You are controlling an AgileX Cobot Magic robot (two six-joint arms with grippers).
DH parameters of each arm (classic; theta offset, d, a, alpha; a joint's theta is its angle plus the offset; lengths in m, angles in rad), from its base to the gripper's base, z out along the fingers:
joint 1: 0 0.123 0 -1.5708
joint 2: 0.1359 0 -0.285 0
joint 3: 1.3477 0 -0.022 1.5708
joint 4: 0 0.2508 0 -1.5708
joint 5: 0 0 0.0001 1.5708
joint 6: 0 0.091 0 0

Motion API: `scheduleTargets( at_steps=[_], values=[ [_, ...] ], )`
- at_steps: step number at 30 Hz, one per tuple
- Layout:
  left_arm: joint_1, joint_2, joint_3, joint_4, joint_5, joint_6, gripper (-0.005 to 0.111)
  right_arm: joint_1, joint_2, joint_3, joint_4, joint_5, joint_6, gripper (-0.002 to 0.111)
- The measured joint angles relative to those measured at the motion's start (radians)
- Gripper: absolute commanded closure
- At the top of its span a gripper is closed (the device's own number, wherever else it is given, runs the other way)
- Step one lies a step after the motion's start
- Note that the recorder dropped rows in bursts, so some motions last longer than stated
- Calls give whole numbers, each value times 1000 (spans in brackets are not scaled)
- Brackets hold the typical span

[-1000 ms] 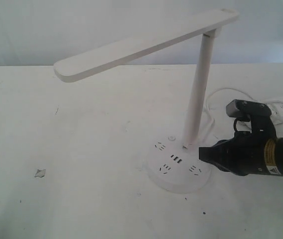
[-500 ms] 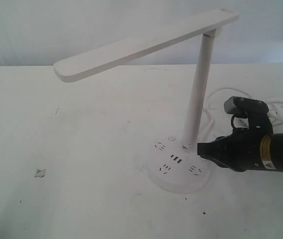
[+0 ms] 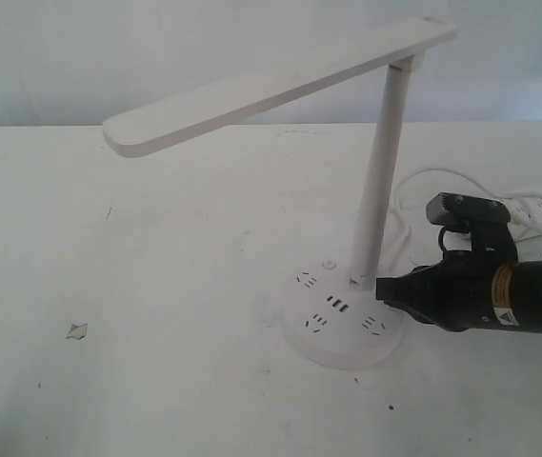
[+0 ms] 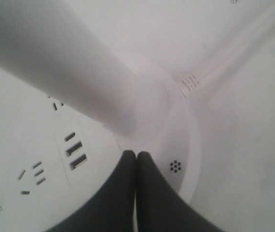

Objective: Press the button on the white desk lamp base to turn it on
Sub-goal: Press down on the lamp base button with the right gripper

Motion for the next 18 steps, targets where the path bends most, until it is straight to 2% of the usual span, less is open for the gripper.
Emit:
scheduleTargets(
  at_steps=[18],
  values=[
    [0,0,0,0,0,0,107,0,0,0,15,2,-11,108]
  ],
)
